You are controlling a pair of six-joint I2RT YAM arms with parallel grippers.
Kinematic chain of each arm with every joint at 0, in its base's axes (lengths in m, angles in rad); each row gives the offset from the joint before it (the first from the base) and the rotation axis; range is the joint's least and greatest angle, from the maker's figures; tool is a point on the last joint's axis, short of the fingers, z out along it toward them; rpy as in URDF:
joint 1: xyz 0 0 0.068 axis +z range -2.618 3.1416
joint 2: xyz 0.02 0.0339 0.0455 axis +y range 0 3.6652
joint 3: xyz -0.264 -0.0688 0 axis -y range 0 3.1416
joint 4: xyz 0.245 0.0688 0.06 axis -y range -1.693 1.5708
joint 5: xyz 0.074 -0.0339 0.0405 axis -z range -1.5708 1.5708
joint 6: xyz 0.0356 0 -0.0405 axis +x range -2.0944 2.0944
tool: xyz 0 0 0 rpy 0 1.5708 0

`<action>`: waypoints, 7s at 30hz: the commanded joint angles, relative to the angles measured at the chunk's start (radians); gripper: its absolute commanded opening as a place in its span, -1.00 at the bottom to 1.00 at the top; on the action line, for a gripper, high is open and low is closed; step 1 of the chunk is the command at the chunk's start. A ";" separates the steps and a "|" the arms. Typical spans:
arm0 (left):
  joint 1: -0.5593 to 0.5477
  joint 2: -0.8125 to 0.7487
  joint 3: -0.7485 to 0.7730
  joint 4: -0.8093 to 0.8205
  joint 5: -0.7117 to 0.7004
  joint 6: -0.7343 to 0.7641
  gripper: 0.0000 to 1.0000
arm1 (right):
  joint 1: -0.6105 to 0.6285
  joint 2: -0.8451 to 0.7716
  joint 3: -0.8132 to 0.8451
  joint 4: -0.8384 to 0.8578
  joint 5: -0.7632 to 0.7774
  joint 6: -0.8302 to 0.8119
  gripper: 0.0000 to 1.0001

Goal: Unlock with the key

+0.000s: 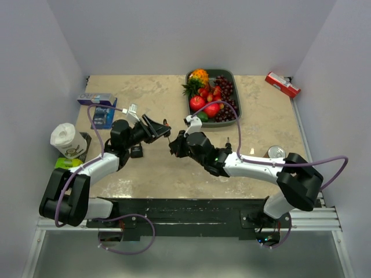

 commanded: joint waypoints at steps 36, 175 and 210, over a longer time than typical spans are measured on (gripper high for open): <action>0.032 -0.049 0.015 0.049 -0.036 0.040 -1.00 | -0.032 -0.059 -0.039 0.075 -0.064 0.029 -1.00; -0.143 0.047 0.027 0.028 -0.027 0.070 -1.00 | -0.032 0.106 0.079 0.599 0.168 -0.354 -1.00; -0.060 0.004 0.067 -0.081 -0.111 0.159 -1.00 | 0.019 0.065 0.013 0.070 0.040 -0.067 -0.49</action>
